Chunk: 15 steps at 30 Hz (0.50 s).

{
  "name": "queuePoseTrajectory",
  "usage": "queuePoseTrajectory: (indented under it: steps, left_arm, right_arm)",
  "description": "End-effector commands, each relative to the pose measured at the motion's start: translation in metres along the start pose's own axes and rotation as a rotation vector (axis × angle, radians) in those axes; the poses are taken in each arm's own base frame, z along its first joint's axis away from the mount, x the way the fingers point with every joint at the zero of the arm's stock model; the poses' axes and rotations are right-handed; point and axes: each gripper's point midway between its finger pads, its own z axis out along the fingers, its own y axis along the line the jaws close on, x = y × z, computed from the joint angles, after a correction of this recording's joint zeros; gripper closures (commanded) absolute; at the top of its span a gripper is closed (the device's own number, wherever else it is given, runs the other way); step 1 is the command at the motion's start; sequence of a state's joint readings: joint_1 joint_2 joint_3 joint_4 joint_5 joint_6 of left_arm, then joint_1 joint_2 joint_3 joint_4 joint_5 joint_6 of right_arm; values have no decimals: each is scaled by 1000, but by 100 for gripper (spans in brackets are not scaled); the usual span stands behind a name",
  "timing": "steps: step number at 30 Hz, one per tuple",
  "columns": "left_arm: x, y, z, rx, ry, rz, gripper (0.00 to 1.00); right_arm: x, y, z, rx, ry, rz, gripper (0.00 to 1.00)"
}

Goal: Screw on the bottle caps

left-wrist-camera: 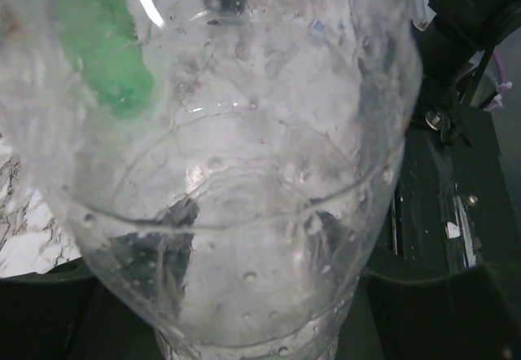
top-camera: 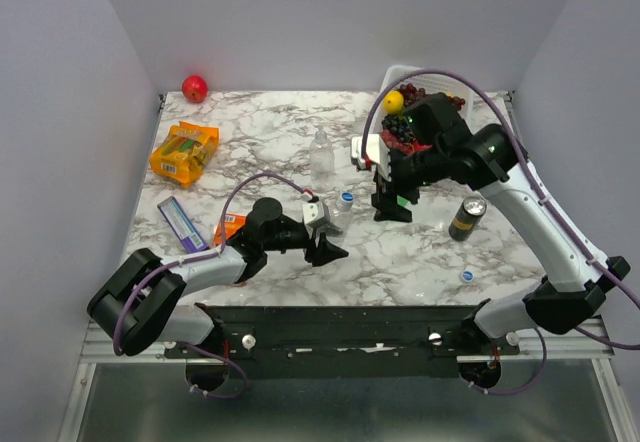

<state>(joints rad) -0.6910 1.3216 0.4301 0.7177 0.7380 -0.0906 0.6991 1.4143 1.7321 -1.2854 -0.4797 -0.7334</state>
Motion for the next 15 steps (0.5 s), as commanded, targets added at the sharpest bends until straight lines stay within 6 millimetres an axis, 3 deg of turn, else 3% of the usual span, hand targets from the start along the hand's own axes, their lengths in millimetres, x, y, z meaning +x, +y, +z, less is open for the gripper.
queuePoseTrajectory:
  steps: [1,9,15]
  left_arm:
    - [7,-9,-1,69,48,80,100]
    - [0,-6,2,58,39,95,100]
    - [0,-8,2,67,42,87,100]
  right_arm:
    - [-45,-21,-1,1,-124,-43,12]
    - [-40,9,32,-217,-101,-96,11]
    - [-33,14,44,-248,-70,-119,11]
